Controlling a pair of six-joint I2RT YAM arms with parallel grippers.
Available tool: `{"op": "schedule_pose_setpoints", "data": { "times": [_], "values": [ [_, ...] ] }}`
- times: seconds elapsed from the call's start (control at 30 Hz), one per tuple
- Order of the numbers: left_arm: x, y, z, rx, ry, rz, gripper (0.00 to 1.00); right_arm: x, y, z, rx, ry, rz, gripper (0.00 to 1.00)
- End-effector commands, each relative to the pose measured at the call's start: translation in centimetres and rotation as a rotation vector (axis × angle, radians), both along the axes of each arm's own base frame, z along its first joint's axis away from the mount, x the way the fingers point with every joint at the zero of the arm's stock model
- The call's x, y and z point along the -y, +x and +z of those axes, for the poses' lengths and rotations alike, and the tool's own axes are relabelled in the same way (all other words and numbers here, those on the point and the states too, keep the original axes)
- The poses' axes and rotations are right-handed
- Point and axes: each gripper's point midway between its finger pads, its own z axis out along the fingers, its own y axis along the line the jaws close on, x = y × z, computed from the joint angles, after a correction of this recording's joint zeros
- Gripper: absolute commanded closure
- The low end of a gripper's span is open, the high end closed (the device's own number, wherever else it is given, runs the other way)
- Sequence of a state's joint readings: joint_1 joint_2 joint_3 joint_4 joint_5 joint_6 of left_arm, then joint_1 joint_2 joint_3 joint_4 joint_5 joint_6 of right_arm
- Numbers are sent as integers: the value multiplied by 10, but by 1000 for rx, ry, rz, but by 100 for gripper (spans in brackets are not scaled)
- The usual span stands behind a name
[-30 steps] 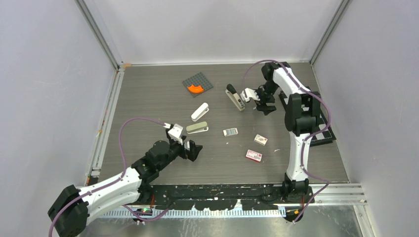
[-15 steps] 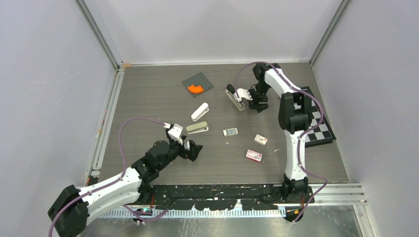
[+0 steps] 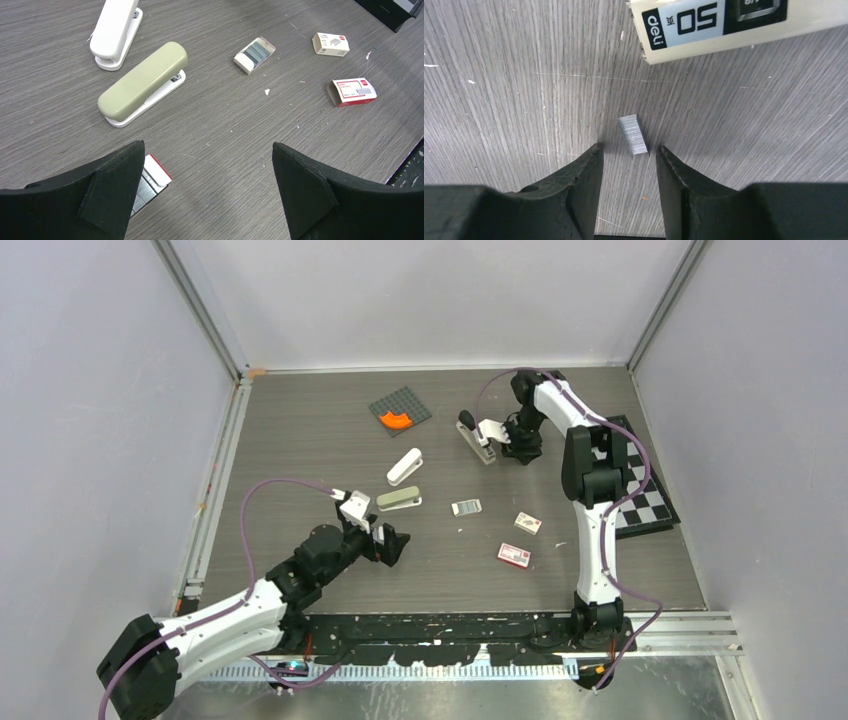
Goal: Unload the staples from the stapler
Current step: Pick up the staple from the center of the board.
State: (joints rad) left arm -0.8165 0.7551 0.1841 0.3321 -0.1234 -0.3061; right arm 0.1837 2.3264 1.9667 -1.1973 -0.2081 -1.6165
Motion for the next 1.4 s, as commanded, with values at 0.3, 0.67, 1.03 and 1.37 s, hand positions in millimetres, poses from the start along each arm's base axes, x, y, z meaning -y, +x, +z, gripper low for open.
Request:
{"op": "schedule_pose_setpoints", "data": {
  "times": [0.3, 0.67, 1.03, 1.37],
  "values": [
    [2, 5, 13, 47, -31, 10, 0, -7, -4, 2, -15, 13, 20, 63],
    [3, 5, 13, 47, -34, 6, 0, -11, -10, 2, -19, 31, -10, 73],
    [3, 3, 14, 47, -45, -2, 0, -15, -13, 11, -4, 67, -205, 83],
    [7, -2, 19, 48, -86, -23, 0, -21, -11, 30, 33, 119, -407, 84]
  ]
}}
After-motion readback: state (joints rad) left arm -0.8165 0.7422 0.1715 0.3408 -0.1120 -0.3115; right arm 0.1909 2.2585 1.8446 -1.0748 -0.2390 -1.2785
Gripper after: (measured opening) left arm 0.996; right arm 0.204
